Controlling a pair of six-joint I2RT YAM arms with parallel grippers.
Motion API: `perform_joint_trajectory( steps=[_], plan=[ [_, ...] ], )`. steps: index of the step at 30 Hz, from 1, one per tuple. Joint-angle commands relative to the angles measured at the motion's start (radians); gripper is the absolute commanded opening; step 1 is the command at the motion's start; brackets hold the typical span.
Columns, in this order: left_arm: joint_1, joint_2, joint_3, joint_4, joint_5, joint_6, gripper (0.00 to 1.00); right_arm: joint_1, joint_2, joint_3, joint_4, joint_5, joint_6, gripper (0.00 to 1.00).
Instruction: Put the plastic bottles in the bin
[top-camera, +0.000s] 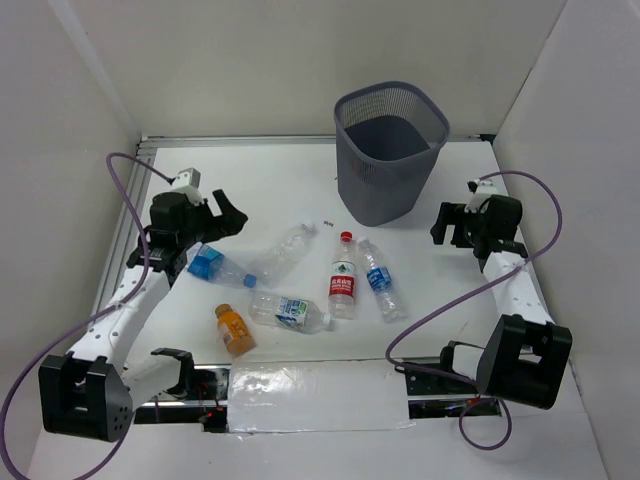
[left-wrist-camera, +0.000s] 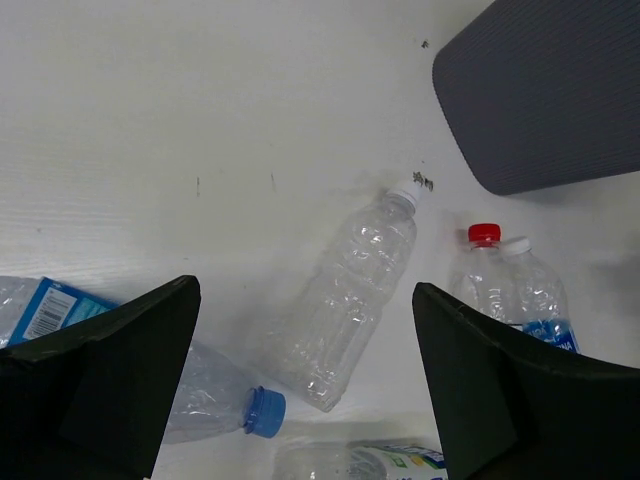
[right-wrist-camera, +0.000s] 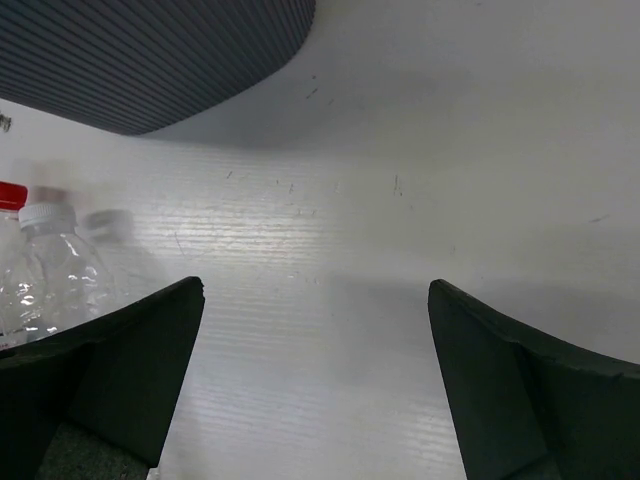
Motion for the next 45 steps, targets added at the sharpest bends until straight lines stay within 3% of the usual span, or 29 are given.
perform_joint_trajectory(
  steps=[1, 7, 9, 10, 11, 12, 13, 15, 16, 17, 18, 19, 21, 24, 25, 28, 30, 32, 34, 41, 45],
  plan=[
    [0.003, -0.024, -0.017, 0.037, 0.048, -0.035, 1.00, 0.001, -0.021, 0.035, -0.007, 0.026, 0.006, 1.00],
    [0.003, -0.024, -0.028, 0.006, 0.028, -0.070, 1.00, -0.040, -0.064, 0.026, -0.051, -0.206, -0.236, 1.00],
    [0.003, -0.013, -0.039, 0.006, 0.019, -0.084, 0.98, -0.040, -0.064, 0.026, -0.091, -0.307, -0.275, 0.83],
    [0.003, -0.004, -0.048, 0.006, 0.019, -0.099, 0.89, -0.040, -0.042, 0.026, -0.124, -0.344, -0.313, 0.70],
    [0.003, -0.004, -0.048, 0.006, 0.028, -0.113, 0.89, -0.040, -0.033, 0.035, -0.125, -0.371, -0.324, 0.57],
    [0.003, 0.005, -0.048, 0.006, 0.028, -0.113, 0.70, -0.040, -0.033, 0.035, -0.137, -0.384, -0.324, 0.36],
    [0.003, 0.005, -0.048, 0.006, 0.016, -0.127, 0.61, -0.007, -0.007, 0.035, -0.146, -0.384, -0.324, 0.33],
    [-0.006, 0.033, -0.048, -0.015, -0.007, -0.139, 0.46, 0.039, 0.014, 0.063, -0.218, -0.384, -0.356, 0.39],
    [-0.016, 0.043, -0.021, -0.032, -0.042, -0.151, 0.43, 0.106, 0.024, 0.073, -0.241, -0.367, -0.379, 0.52],
    [-0.016, 0.054, -0.005, -0.064, -0.061, -0.151, 0.46, 0.140, 0.033, 0.083, -0.270, -0.356, -0.388, 0.62],
    [-0.030, 0.068, 0.013, -0.087, -0.091, -0.151, 0.56, 0.176, 0.033, 0.083, -0.270, -0.320, -0.388, 0.69],
    [-0.041, 0.097, 0.047, -0.106, -0.157, -0.167, 0.82, 0.232, 0.033, 0.071, -0.260, -0.301, -0.375, 0.83],
    [-0.078, 0.132, 0.077, -0.139, -0.235, -0.183, 1.00, 0.250, 0.021, 0.049, -0.237, -0.286, -0.365, 0.88],
    [-0.122, 0.223, 0.157, -0.208, -0.387, -0.238, 1.00, 0.270, 0.044, 0.058, -0.228, -0.286, -0.339, 0.94],
    [-0.131, 0.250, 0.191, -0.348, -0.441, -0.272, 1.00, 0.282, 0.044, 0.058, -0.228, -0.275, -0.339, 0.97],
    [-0.164, 0.347, 0.329, -0.591, -0.628, -0.470, 1.00, 0.293, 0.044, 0.080, -0.228, -0.245, -0.339, 0.99],
    [-0.179, 0.390, 0.390, -0.828, -0.677, -0.662, 1.00, 0.293, 0.044, 0.080, -0.228, -0.244, -0.330, 0.99],
    [-0.190, 0.421, 0.391, -0.923, -0.664, -0.760, 1.00, 0.293, 0.033, 0.069, -0.215, -0.235, -0.330, 0.99],
    [-0.211, 0.400, 0.305, -0.899, -0.621, -0.832, 1.00, 0.293, 0.024, 0.057, -0.205, -0.235, -0.307, 0.99],
    [-0.211, 0.411, 0.259, -0.856, -0.585, -0.832, 1.00, 0.302, 0.024, 0.046, -0.205, -0.224, -0.316, 0.99],
    [-0.211, 0.470, 0.174, -0.696, -0.556, -0.832, 1.00, 0.323, 0.044, 0.046, -0.195, -0.194, -0.316, 0.99]
  ],
)
